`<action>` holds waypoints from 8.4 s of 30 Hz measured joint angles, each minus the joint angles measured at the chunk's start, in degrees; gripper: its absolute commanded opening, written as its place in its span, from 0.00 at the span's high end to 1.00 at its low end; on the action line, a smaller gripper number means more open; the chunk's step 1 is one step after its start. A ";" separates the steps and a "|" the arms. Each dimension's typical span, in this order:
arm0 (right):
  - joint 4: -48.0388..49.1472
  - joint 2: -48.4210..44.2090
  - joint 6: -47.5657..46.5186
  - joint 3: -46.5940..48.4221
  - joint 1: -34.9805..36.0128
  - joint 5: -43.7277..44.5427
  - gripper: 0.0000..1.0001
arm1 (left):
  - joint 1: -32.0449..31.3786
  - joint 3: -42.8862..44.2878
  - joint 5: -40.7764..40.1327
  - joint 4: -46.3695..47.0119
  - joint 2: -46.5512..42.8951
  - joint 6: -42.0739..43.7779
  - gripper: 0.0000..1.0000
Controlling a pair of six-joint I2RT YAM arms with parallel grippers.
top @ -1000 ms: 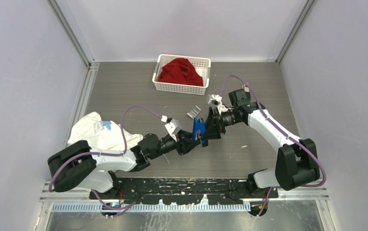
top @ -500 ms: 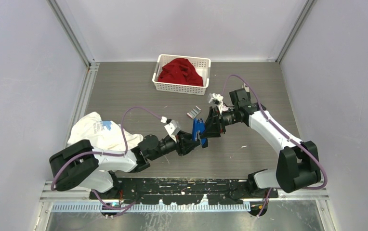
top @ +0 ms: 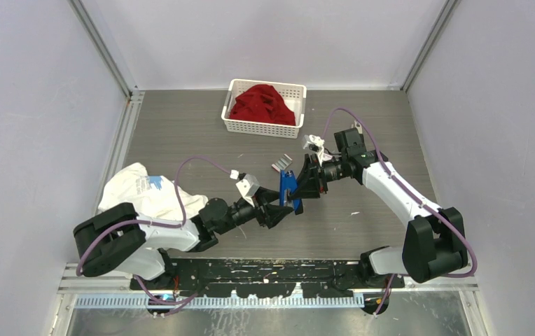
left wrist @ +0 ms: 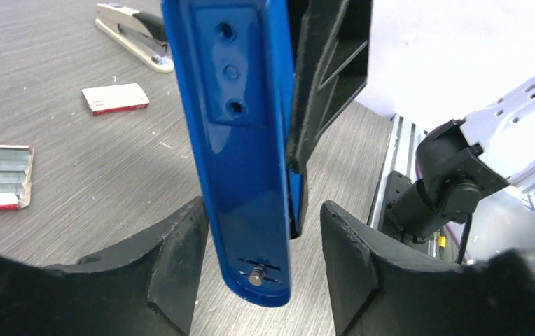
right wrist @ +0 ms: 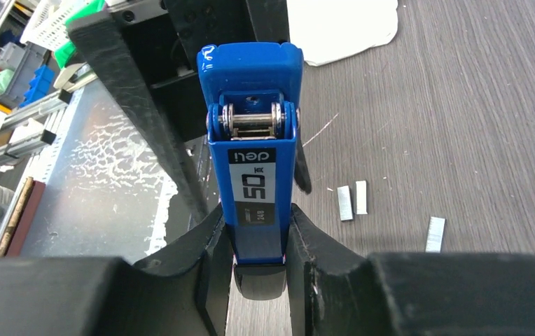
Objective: Unload the staples from the stapler
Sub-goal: Unload the staple at the center of the board, then place the stapler at the center of the board, then move the staple box to the center of the board, then pick up the staple from the center of the board.
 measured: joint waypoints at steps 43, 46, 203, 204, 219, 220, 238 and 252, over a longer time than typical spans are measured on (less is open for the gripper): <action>-15.67 -5.25 -7.76 5.84 -19.47 31.82 0.99 | -0.44 -6.75 -11.21 -41.46 -38.95 7.91 0.03; -17.64 -4.66 -8.15 6.97 -24.35 33.92 0.99 | -0.44 -6.75 -11.80 -41.51 -38.45 8.55 0.03; -4.61 0.04 -0.92 9.25 -17.79 9.35 0.23 | 18.38 49.46 2.99 -73.46 31.61 22.34 0.56; -4.79 0.04 -1.03 9.25 -17.77 9.33 0.23 | 18.38 48.19 3.50 -73.46 30.60 22.51 0.56; -6.40 0.15 -2.40 9.33 -17.79 8.48 0.23 | 17.27 35.95 4.68 -71.67 21.33 25.51 0.36; -6.43 0.15 -2.51 9.33 -17.79 8.46 0.23 | 17.25 35.65 4.24 -71.41 21.09 25.38 0.36; -9.86 -5.68 -19.91 3.72 -9.70 7.74 0.22 | 17.27 0.35 4.63 -50.77 -25.94 8.48 0.05; -9.77 -3.52 -29.24 -0.98 2.14 13.64 0.24 | 17.27 -11.30 3.34 -44.68 -36.26 -0.63 0.04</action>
